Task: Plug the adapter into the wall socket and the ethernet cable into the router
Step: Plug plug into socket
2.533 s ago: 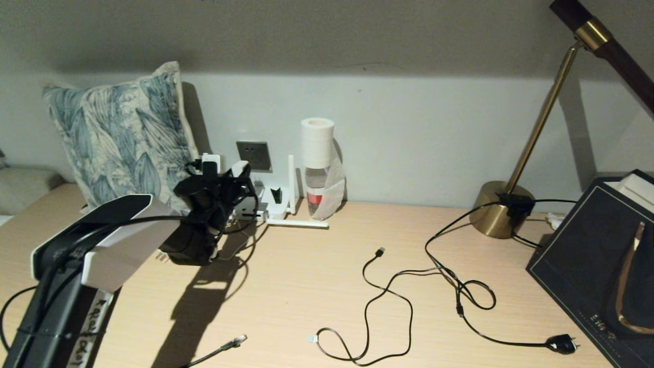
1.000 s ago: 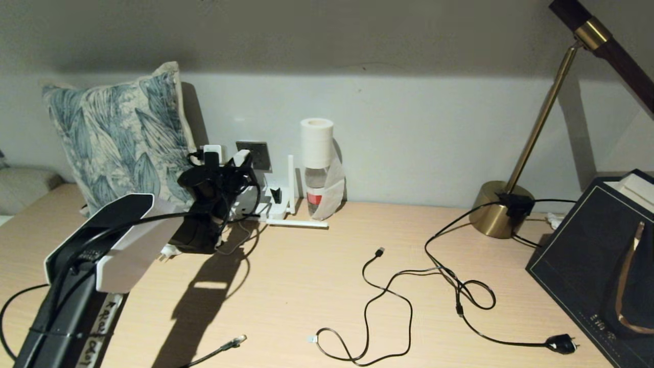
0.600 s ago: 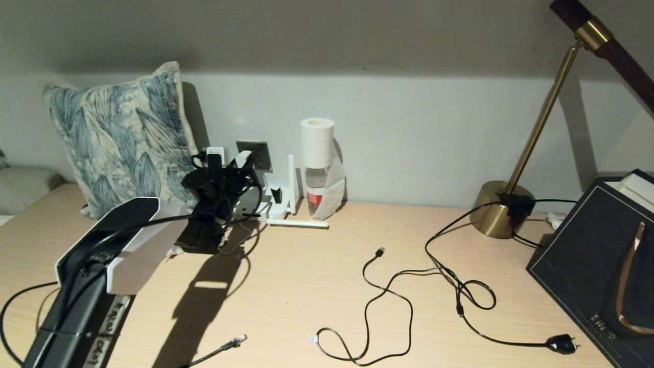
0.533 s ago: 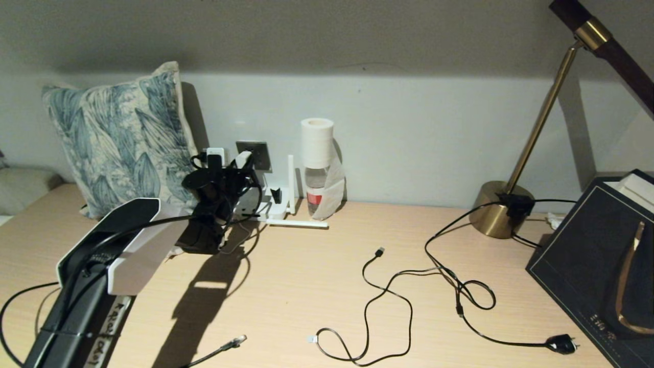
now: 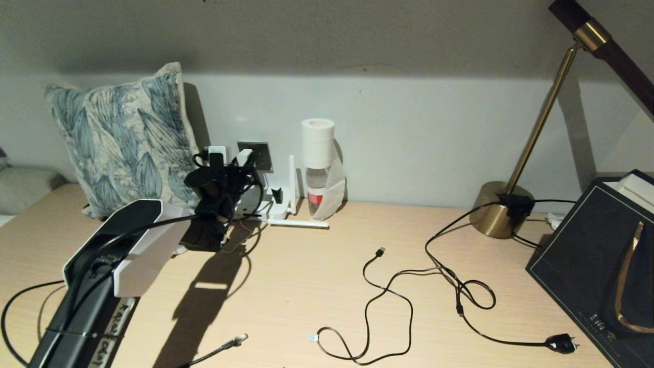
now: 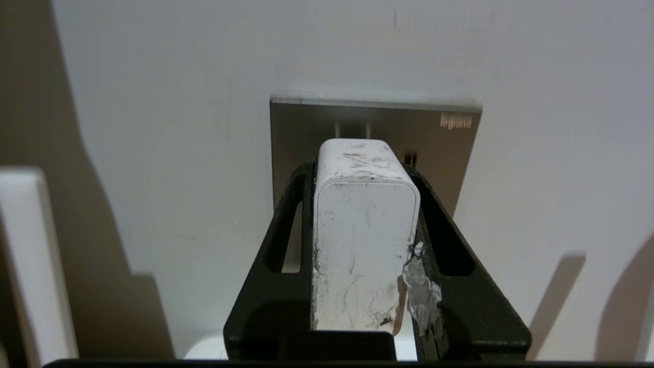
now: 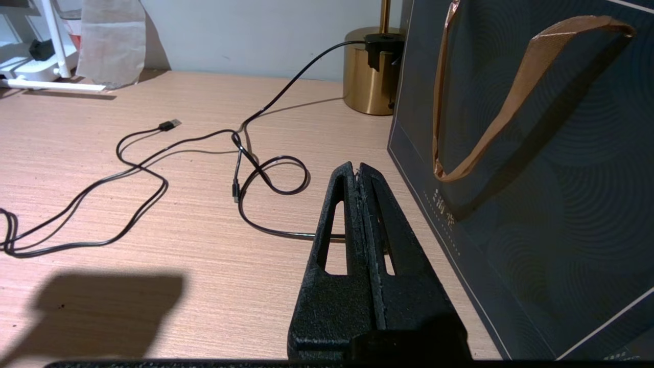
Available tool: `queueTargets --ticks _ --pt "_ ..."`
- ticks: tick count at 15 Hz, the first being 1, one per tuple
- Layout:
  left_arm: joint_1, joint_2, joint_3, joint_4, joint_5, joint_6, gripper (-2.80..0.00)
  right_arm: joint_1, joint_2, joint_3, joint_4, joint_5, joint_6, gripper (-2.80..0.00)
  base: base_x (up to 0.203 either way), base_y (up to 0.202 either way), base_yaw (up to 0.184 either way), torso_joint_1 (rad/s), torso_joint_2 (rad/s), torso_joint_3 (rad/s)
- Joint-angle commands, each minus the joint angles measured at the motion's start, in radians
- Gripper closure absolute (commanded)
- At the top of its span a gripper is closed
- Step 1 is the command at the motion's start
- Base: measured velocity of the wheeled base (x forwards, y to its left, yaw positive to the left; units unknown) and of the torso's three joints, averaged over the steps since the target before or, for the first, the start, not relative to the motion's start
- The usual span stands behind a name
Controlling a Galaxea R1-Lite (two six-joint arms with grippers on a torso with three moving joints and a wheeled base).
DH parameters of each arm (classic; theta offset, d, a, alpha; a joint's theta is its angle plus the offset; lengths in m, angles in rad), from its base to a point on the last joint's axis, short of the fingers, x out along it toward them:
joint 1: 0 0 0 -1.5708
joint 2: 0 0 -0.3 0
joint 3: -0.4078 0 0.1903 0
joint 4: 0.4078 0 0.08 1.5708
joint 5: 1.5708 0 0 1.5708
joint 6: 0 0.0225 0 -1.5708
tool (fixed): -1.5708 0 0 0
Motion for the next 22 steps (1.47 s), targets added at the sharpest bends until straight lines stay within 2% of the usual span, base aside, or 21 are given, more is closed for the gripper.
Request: queueTargets --ticks 1,16,22 --pt "0.0 0.004 -0.012 0.005 0.001 0.0 0.0 0.0 0.001 0.035 -0.001 0.0 0.0 0.0 0.0 0.0 0.0 0.0 0.0 0.0" --pt "0.0 0.008 -0.038 0.059 0.0 0.0 0.0 0.0 0.001 0.035 -0.001 0.0 0.0 0.0 0.0 0.0 0.0 0.0 0.0 0.0" --pt "0.001 0.019 -0.067 0.148 0.029 0.0 0.0 0.0 0.001 0.035 -0.001 0.0 0.0 0.0 0.0 0.0 0.0 0.0 0.0 0.0"
